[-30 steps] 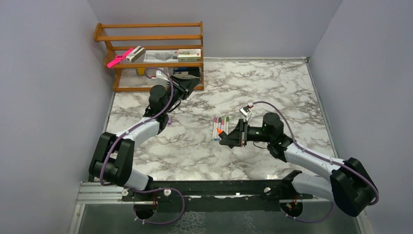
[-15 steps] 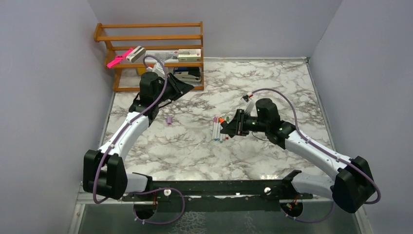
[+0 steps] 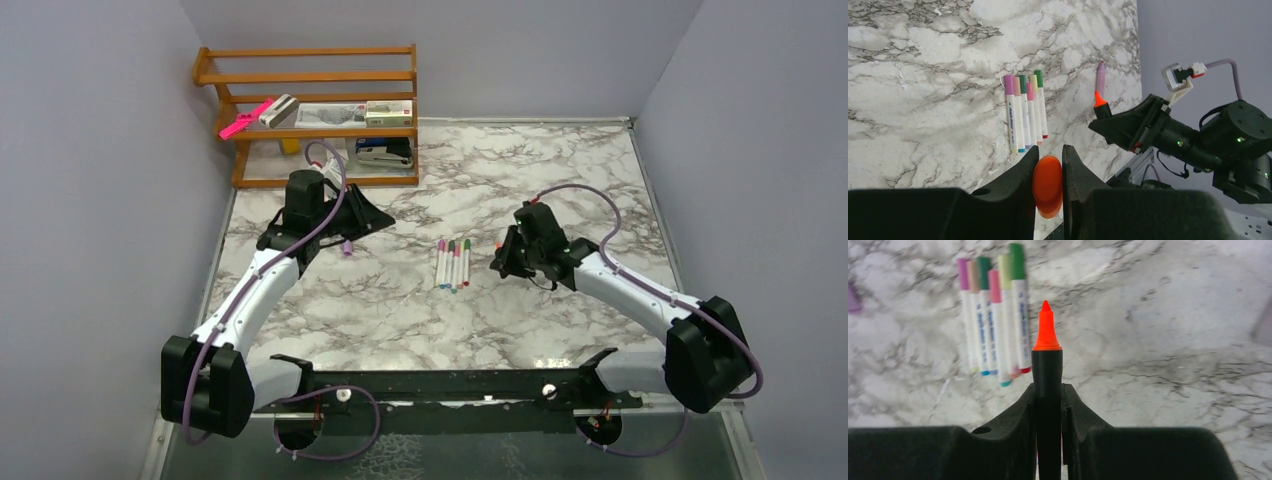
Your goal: Open the pen caps
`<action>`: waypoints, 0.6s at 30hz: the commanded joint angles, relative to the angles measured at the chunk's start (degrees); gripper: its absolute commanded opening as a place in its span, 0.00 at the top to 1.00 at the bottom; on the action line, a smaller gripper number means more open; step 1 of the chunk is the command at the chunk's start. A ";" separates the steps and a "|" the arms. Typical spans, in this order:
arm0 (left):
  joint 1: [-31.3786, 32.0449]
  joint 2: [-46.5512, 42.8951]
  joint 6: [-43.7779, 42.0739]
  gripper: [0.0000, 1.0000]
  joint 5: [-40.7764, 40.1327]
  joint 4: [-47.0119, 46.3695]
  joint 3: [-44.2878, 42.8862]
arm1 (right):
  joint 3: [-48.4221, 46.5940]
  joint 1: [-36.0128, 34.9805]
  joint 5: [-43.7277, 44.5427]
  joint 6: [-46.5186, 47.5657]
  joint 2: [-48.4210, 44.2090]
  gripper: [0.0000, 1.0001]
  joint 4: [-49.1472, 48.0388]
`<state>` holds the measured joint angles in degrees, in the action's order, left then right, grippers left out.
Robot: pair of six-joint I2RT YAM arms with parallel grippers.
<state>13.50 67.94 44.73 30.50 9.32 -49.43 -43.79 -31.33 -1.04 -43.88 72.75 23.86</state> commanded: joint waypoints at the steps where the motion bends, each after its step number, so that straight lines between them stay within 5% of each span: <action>1: -0.23 -2.07 -1.38 1.00 4.04 0.21 1.21 | -1.81 1.99 14.16 -0.59 3.26 0.99 3.28; 18: -0.23 -1.24 -5.60 1.00 6.95 5.01 -0.11 | -5.70 8.23 30.23 -0.04 17.88 0.99 0.70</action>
<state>13.50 67.35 42.11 35.07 11.94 -48.12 -47.59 -23.49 22.57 -43.35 87.72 25.91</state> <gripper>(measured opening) 0.198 0.180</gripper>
